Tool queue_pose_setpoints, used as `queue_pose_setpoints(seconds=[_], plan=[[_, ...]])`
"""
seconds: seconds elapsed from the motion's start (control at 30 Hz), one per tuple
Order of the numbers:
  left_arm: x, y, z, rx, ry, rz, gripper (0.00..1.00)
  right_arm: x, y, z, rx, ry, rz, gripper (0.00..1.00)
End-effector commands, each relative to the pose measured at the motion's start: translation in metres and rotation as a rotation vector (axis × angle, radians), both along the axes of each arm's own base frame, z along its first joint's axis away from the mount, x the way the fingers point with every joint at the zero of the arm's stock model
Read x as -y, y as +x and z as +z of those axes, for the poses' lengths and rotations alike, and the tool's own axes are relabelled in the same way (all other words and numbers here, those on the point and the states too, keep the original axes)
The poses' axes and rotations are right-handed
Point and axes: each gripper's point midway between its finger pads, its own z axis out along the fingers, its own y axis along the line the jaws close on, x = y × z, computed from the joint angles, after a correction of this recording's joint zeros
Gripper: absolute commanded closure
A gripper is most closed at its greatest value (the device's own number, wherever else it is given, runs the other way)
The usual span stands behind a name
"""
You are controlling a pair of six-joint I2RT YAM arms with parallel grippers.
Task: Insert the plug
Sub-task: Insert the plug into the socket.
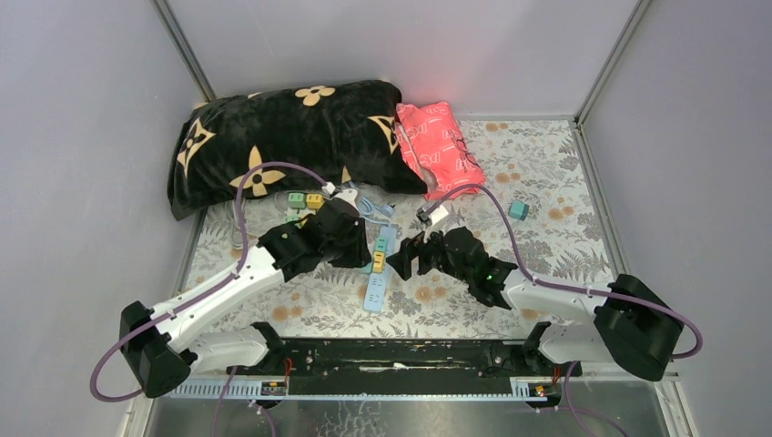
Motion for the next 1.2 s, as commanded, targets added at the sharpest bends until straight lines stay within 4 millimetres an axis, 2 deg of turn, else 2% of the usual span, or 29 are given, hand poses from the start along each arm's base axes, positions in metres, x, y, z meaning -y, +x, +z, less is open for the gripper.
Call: queue_pose_setpoints(seconds=[0.0,0.33,0.53,0.73,1.17], plan=[[0.002,0.007,0.010,0.038,0.025,0.052,1.00,0.001,0.010,-0.008,-0.158,0.129,-0.091,0.16],[0.013,-0.001,-0.013,-0.030,0.090,0.043,1.00,-0.010,0.001,-0.043,-0.349,0.155,-0.092,0.20],[0.012,-0.002,-0.025,-0.048,0.119,0.064,1.00,-0.012,-0.003,-0.065,-0.443,0.119,-0.110,0.23],[0.011,-0.002,-0.040,-0.074,0.162,0.069,1.00,-0.019,-0.007,-0.072,-0.498,0.144,-0.089,0.32],[0.012,-0.002,-0.058,-0.099,0.205,0.047,1.00,-0.033,-0.011,-0.081,-0.560,0.144,-0.042,0.41]])
